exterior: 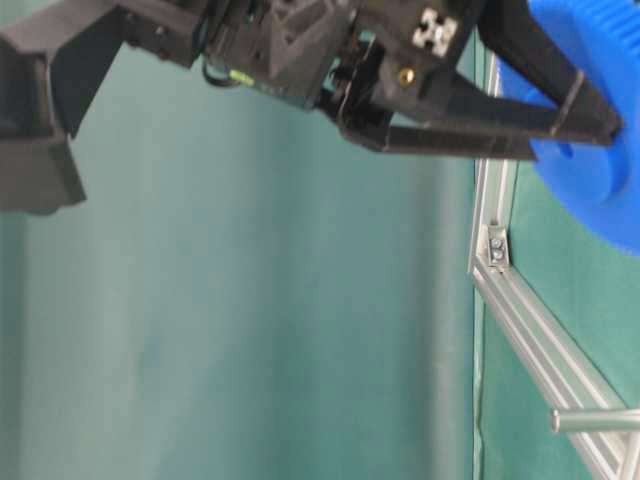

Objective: Find the location of the shaft and insert the gear.
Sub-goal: 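Move the held gear over the frame's lower-right corner toward the shaft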

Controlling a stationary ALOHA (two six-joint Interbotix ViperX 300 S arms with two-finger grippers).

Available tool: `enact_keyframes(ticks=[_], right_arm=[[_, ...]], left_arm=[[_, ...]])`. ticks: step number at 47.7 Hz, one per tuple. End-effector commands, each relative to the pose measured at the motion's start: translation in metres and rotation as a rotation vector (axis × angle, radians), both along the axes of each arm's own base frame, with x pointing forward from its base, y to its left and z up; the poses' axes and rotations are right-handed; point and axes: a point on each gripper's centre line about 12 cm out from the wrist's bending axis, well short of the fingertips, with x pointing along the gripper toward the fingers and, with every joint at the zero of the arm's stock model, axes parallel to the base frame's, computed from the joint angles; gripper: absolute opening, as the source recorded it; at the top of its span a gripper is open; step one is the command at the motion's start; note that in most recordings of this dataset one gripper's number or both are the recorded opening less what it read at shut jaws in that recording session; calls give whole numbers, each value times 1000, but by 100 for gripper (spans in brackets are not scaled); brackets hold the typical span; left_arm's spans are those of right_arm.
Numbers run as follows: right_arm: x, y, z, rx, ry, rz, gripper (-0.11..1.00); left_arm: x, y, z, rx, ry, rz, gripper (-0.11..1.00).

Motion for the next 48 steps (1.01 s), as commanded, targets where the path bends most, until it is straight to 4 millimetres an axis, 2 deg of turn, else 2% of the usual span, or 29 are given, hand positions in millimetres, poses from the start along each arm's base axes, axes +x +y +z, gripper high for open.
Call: enact_keyframes(ticks=[1,16,36,48], right_arm=[[-4,-2,12,3,-36,1,69],[-13,-4,21,-3,-82,13,69],[-34,-4,16,28,-96,-49,69],[-39,-1,12,29,-105,-50,69]], left_arm=[[3,1,11,-4,-26,4,1],[3,1,12,-8,-28,5,1],[3,1,12,-8,-29,5,1],[3,1,13,-8,-32,5,1]])
